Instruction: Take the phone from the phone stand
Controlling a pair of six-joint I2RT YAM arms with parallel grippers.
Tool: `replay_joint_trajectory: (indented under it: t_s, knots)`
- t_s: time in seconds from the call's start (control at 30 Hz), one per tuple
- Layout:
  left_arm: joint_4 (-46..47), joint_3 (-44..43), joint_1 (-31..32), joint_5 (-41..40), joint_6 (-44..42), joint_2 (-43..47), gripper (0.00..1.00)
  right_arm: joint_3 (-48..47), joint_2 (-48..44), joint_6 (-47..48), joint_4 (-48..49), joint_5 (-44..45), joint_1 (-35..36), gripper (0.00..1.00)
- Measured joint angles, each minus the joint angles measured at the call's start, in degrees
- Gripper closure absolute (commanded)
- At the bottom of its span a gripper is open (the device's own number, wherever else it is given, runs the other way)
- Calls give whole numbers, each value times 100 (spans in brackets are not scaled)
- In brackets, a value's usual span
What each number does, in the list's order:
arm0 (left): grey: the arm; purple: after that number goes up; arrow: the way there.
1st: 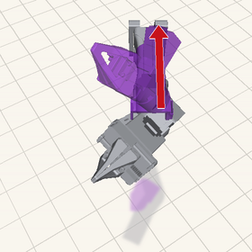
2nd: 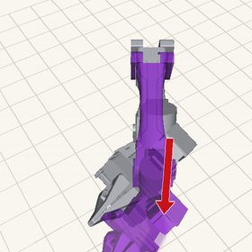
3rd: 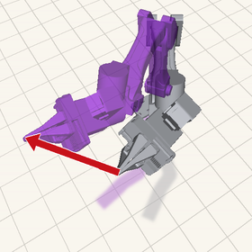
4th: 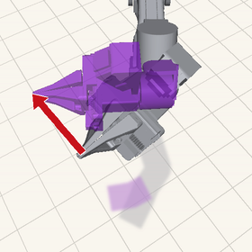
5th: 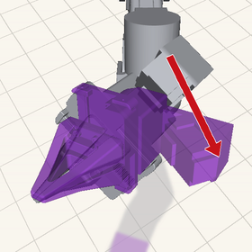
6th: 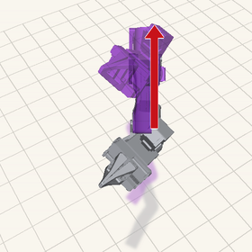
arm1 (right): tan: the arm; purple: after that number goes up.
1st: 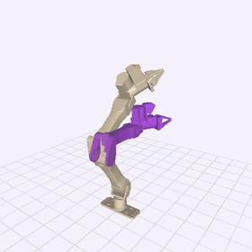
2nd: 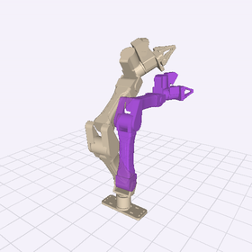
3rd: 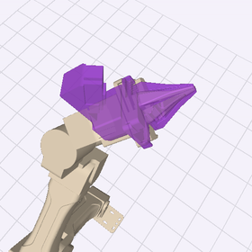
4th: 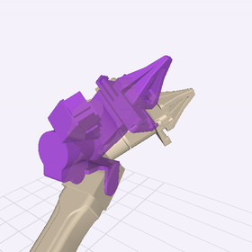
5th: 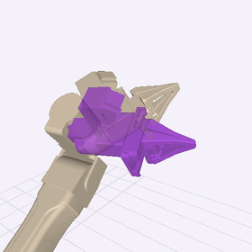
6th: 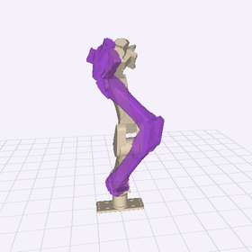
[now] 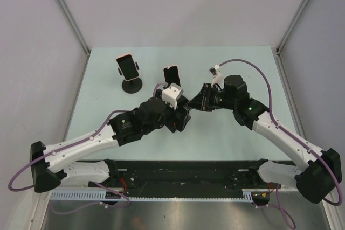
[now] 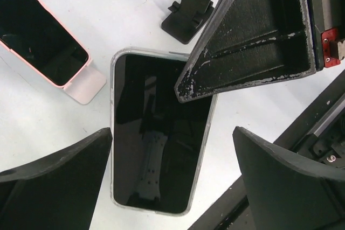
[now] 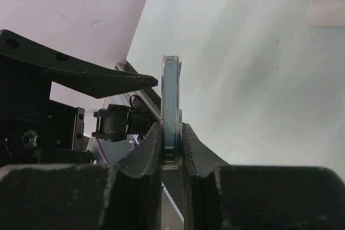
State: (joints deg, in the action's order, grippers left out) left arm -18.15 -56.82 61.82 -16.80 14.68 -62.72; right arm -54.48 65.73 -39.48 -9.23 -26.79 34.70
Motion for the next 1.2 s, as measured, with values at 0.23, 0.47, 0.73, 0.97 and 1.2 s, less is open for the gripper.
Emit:
replay_joint_trajectory:
  t_s: [0.23,0.47,0.73,0.97,1.2]
  knots:
    - [7,-94,2,13,87,-192,0,223,-2,-356,203,-472,-299,100]
    - [-57,-188,-138,330,348,-400,0,396,-2,-505,450,-857,-560,100]
    - [-527,-695,-369,745,485,-645,0,404,0,-487,529,-1071,-693,100]
    - [-1045,-970,-387,498,378,-761,0,404,33,-413,527,-1182,-680,100]
    - [-1403,-1196,-415,426,223,-881,0,404,35,-310,529,-1211,-616,100]
